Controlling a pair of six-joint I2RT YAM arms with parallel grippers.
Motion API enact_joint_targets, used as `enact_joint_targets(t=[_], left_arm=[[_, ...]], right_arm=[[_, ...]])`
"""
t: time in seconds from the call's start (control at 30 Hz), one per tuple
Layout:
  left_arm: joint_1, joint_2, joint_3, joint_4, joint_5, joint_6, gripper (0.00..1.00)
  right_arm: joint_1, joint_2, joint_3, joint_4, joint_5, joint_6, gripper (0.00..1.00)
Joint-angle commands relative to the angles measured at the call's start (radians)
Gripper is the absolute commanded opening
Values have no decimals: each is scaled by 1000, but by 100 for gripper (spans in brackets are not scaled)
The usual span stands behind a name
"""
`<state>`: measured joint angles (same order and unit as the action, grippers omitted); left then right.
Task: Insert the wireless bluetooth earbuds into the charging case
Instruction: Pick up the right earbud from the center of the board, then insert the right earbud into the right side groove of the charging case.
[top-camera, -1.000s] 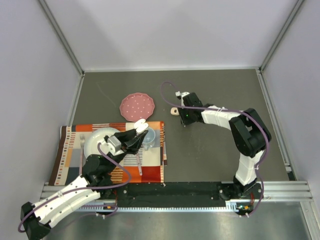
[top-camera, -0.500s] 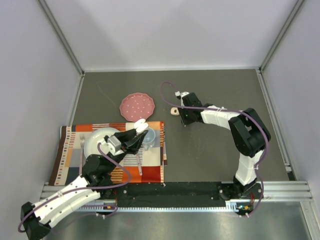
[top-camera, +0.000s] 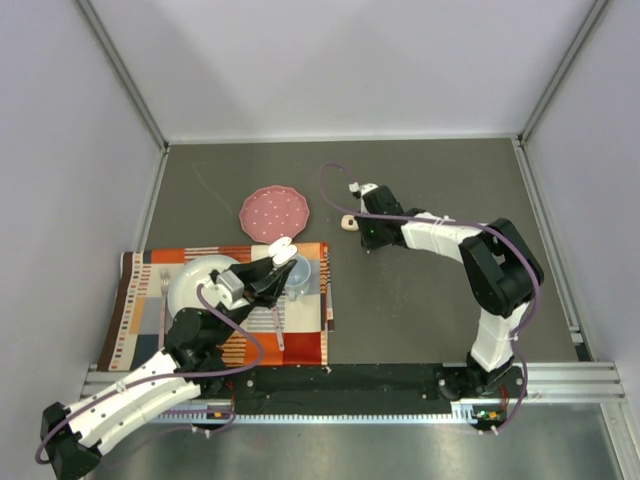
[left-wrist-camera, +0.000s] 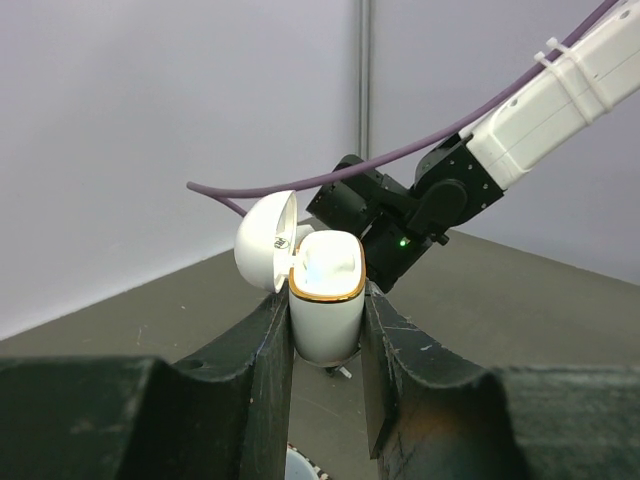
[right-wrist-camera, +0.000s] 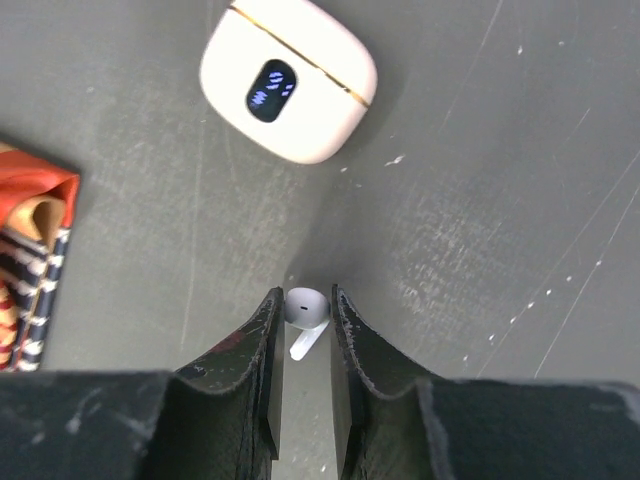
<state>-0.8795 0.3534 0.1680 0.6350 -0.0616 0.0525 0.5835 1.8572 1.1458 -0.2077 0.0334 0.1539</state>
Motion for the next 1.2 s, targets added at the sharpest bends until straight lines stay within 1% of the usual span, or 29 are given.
enact_joint_targets(t=[0.0,0.17,0.23,0.33,0.4,0.47,0.5,0.53,0.63,0.8,0.9,0.93,1.1,1.17], left_arm=[[-4,7,8,55,-9,6,0],[-4,7,13,54,-17,9,0],[-3,7,15,54,-20,7,0],[-4,13,15,60,-21,4,0],[-4,18,18,63,-23,1,0],[-4,25,21,68,-21,0,0],[-4,30,22,69,-21,-3,0],[-3,33,24,74,-20,-8,0],[-4,55,31,75,-18,-13,0],[-4,78,38,78,-6,-25,0],[-3,88,42,78,5,-31,0],[-4,91,42,80,8,-32,0],[-3,102,44,84,26,-40,0],[-3,110,42,86,34,-40,0]], right_arm=[[47,-140,-18,51,31,16,8],[90,-303,-136,180,85,21,4],[119,-398,-194,200,120,19,3],[166,-528,-276,316,164,13,0],[194,-629,-334,391,201,4,0],[240,-697,-369,439,223,-7,0],[255,-725,-400,496,236,-16,0],[289,-781,-412,516,246,-36,0],[326,-851,-425,559,243,-71,0],[404,-909,-403,580,230,-115,0],[467,-934,-408,640,246,-149,0],[487,-935,-406,654,250,-202,0],[597,-903,-400,746,303,-312,0],[622,-886,-399,772,307,-355,0]])
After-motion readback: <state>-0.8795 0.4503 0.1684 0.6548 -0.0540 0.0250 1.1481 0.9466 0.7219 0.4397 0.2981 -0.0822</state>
